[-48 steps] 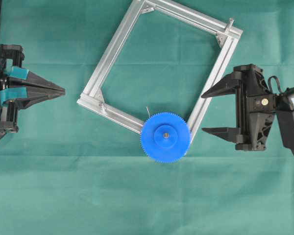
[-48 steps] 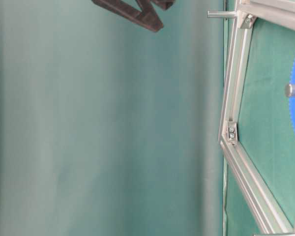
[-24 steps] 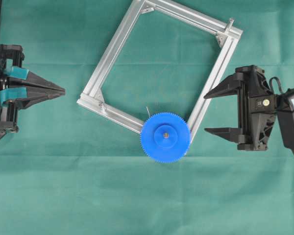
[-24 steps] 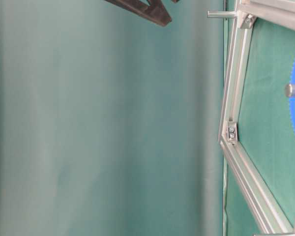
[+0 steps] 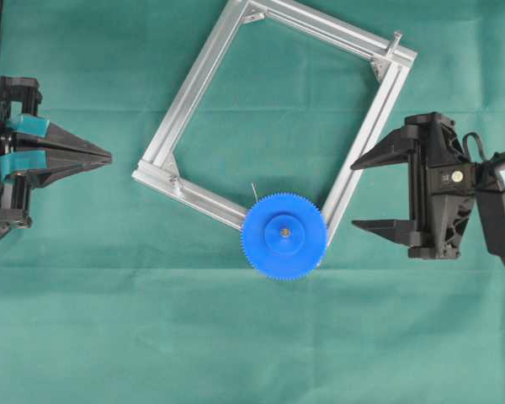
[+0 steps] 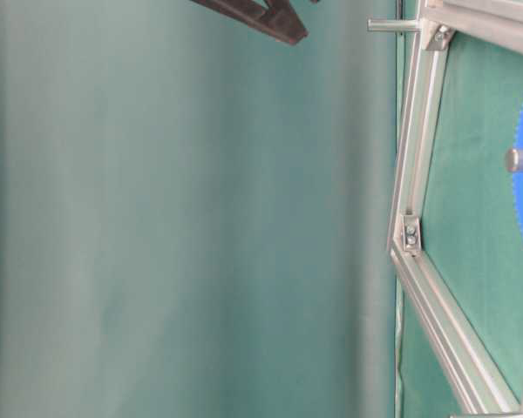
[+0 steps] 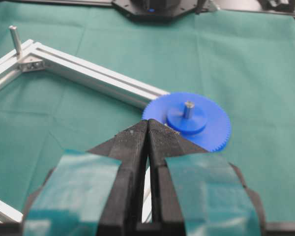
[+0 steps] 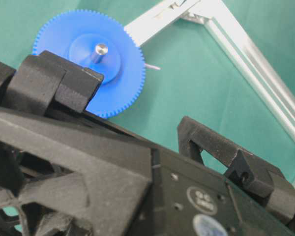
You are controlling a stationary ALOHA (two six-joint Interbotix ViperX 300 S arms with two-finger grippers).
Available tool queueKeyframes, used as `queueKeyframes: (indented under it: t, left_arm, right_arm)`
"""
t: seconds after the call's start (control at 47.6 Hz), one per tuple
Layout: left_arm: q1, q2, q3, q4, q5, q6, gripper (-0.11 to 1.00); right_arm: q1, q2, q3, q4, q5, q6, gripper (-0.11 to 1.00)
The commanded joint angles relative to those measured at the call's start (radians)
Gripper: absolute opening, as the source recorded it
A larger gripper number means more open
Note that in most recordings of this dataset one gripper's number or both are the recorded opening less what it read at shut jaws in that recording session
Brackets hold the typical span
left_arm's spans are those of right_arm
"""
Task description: Find the location of the shaft and insert the gear.
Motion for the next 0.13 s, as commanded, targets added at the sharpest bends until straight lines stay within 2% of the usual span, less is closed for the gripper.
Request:
queueKeyframes:
  t: [0.0, 0.105]
  left_arm:
    - [0.002, 0.005, -0.021, -0.002, -0.003, -0.002, 0.01]
    - [0.002, 0.005, -0.021, -0.002, -0.002, -0.002, 0.01]
  right_arm:
    - [-0.002, -0.011, -0.009, -0.002, -0.008, 0.002, 0.88]
    - [-0.002, -0.009, -0.009, -0.002, -0.006, 0.002, 0.88]
